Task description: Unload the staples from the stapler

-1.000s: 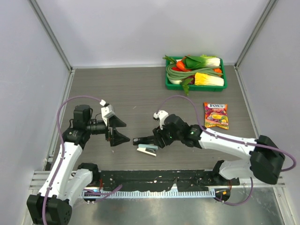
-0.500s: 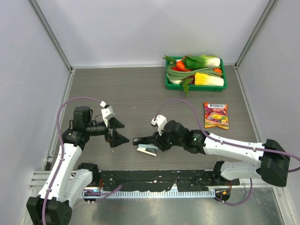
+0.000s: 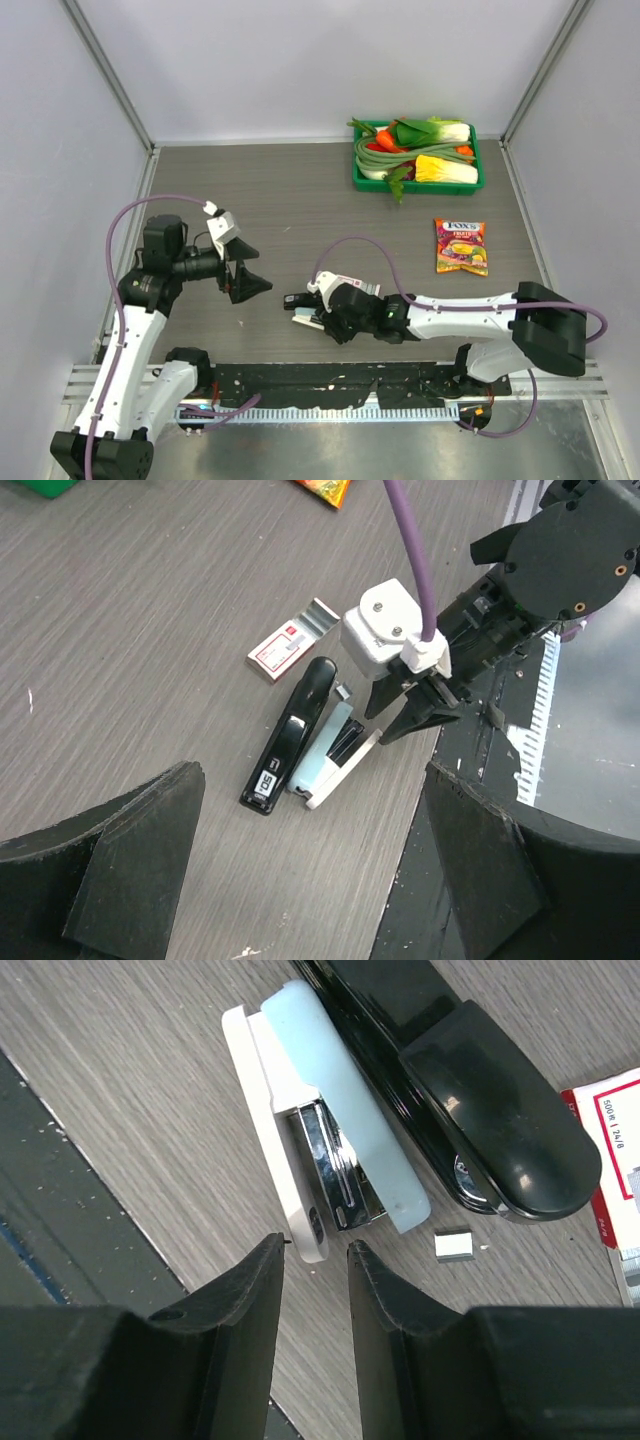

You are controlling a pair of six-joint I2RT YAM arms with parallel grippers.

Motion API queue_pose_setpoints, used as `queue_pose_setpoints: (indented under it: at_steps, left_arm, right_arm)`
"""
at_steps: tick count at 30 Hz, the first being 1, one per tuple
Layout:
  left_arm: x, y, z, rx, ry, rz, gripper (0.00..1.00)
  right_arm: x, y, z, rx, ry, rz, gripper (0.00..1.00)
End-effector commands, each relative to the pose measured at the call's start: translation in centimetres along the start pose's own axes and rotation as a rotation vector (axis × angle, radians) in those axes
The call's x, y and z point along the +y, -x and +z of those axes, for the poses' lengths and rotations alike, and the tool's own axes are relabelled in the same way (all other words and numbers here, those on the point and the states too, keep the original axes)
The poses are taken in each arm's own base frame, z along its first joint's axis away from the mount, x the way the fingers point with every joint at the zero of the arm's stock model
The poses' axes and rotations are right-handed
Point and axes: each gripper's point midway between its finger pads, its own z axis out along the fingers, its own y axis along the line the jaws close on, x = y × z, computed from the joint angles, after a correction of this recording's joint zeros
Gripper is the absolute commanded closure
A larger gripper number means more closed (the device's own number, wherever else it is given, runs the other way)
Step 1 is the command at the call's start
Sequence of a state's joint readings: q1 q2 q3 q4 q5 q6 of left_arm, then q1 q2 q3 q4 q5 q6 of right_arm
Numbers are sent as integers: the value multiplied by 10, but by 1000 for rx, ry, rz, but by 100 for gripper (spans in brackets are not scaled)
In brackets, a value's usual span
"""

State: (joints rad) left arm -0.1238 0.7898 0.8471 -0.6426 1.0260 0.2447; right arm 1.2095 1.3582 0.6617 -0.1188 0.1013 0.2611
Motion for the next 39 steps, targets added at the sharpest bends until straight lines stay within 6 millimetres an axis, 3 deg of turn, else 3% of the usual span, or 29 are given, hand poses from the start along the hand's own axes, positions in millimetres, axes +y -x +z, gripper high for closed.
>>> queue_pose_setpoints:
  at_steps: [1, 8, 11, 16, 18, 24, 26, 27, 29, 30, 32, 35, 36, 39]
  left_arm:
    - [-4, 3, -7, 17, 19, -1, 5]
    - [-6, 9, -9, 15, 21, 9, 5]
    - [-6, 9, -10, 19, 25, 6, 5]
    - [-5, 10, -13, 25, 49, 10, 5]
    - [-5, 10, -14, 27, 57, 8, 5]
    - [-4, 9, -16, 31, 85, -8, 5]
    - [-3, 9, -17, 32, 101, -5, 5]
    - [-3, 9, -18, 31, 105, -1, 5]
    - [-2, 8, -19, 29, 123, 3, 5]
    - [-2, 8, -19, 28, 128, 6, 5]
    - [-1, 6, -20, 28, 136, -1, 5]
    - [2, 7, -21, 29, 161, -12, 5]
    - [6, 8, -22, 31, 184, -15, 5]
    - [15, 13, -23, 21, 230, -30, 5]
  right_arm:
    - [4, 16, 11, -54, -13, -15, 63]
    - [0, 3, 25, -3, -73, -78, 62]
    - [4, 6, 29, -8, -68, -92, 70]
    - [29, 20, 37, -32, -19, -144, 85]
    - [39, 15, 46, -5, 1, -170, 88]
    - [71, 37, 75, -10, 58, -216, 92]
    - [72, 44, 84, -17, 46, -231, 93]
    - [75, 59, 87, -44, 38, -231, 94]
    - [68, 62, 103, -32, 15, -230, 94]
    - [72, 77, 106, -57, 23, -218, 94]
    - [63, 81, 120, -44, 21, -186, 89]
    - [59, 99, 129, -59, 47, -141, 70]
    - [60, 107, 129, -72, 54, -138, 60]
    - [59, 117, 116, -88, 65, -146, 47]
